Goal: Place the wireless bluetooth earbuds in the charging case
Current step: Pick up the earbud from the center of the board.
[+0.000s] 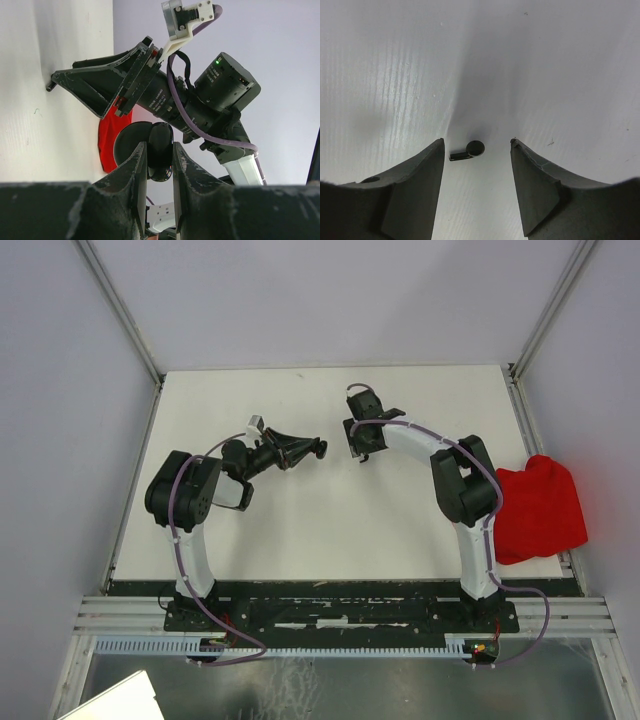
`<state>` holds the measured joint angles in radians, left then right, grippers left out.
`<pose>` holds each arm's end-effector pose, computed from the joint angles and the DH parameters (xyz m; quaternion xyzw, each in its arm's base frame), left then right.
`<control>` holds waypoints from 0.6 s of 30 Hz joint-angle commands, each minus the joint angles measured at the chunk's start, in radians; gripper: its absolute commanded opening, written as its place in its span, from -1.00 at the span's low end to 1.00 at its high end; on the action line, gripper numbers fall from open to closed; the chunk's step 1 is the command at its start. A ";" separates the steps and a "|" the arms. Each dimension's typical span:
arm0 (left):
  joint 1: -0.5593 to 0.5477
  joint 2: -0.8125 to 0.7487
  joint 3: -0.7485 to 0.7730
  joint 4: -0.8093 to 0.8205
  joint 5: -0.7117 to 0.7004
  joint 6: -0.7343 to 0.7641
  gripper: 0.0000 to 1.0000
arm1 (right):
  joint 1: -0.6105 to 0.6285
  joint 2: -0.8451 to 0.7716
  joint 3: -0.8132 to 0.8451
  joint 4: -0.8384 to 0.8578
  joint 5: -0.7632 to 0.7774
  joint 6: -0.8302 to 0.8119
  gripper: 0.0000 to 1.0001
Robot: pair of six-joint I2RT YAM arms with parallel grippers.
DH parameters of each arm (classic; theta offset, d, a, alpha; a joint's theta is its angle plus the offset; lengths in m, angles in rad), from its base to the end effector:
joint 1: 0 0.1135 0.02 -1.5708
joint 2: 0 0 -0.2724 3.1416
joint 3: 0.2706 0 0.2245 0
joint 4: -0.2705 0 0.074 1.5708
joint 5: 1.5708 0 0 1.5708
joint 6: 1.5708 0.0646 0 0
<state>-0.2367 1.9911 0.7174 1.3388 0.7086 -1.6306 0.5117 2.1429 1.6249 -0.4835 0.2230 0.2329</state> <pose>0.3543 -0.1287 0.1809 -0.2174 0.6542 -0.6913 0.2165 0.4072 0.2123 0.1722 -0.1016 0.9489 0.0021 0.2989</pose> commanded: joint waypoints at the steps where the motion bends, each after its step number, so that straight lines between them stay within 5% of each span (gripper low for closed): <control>1: 0.006 0.009 -0.003 0.070 -0.002 -0.046 -0.94 | 0.004 0.015 0.047 0.013 0.024 -0.012 0.27; 18: 0.006 0.007 -0.004 0.073 0.000 -0.049 -0.94 | 0.001 0.047 0.072 -0.028 0.043 -0.021 0.31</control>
<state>-0.2367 1.9972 0.7155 1.3418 0.7090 -1.6310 0.5114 2.1902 1.6623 -0.5007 0.2363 0.2192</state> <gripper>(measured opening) 0.293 0.650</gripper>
